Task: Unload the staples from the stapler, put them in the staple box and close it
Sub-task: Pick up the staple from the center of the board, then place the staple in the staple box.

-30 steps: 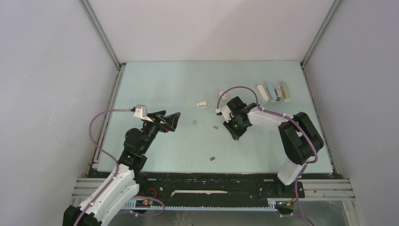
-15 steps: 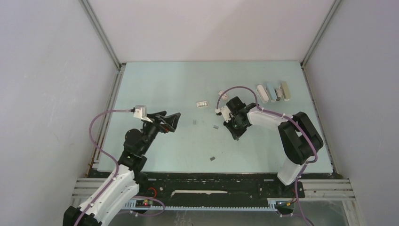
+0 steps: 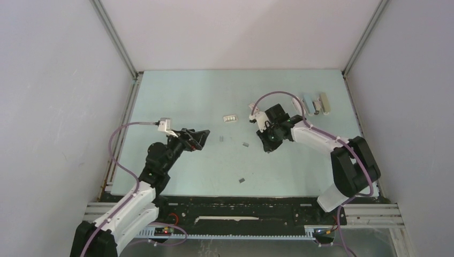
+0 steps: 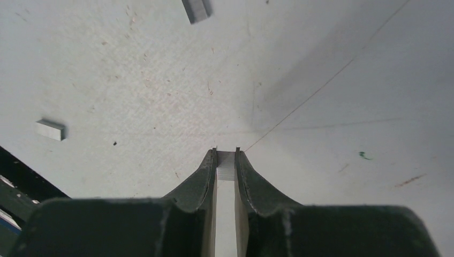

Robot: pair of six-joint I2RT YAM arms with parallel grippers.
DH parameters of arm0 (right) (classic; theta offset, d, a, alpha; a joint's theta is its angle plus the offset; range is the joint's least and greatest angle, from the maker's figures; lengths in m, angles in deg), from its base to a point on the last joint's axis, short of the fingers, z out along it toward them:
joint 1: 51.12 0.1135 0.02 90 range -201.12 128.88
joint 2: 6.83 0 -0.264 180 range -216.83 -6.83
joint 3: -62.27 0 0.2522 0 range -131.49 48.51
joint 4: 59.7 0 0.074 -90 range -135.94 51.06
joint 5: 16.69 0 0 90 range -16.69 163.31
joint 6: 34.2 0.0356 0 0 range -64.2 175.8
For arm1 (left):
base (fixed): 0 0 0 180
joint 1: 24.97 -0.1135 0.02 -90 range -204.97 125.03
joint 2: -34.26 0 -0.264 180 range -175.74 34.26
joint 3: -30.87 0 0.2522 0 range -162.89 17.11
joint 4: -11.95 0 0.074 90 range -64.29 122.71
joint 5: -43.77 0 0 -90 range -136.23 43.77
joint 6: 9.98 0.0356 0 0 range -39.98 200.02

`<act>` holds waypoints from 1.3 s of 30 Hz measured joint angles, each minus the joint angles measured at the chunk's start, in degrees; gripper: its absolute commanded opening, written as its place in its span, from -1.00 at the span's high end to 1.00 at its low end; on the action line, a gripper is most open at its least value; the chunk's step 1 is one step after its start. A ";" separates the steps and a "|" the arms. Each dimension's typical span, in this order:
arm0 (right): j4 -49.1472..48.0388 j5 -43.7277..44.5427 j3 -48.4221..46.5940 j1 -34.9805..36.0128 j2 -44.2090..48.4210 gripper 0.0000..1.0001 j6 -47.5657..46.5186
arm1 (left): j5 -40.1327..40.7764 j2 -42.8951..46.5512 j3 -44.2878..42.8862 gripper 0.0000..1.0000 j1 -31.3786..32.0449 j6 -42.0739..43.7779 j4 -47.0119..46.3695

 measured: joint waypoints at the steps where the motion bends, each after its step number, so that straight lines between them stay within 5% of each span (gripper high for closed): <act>1: -0.46 -0.57 0.15 -0.42 1.20 0.78 0.02 | 0.00 -1.05 -0.07 -1.00 0.00 -0.04 -0.09; 9: -4.33 -4.13 0.68 -1.62 7.04 0.78 -0.02 | 0.04 -10.36 -6.97 -1.00 -0.94 -0.13 0.26; 25: -0.13 -7.80 -9.57 -2.62 2.32 0.78 0.22 | -4.52 -22.03 -10.36 -1.00 -6.47 -2.47 -2.69; 39: 8.85 -10.27 -23.50 -2.47 0.35 0.77 0.20 | -4.79 -20.63 -23.15 -1.00 -6.91 -5.79 15.54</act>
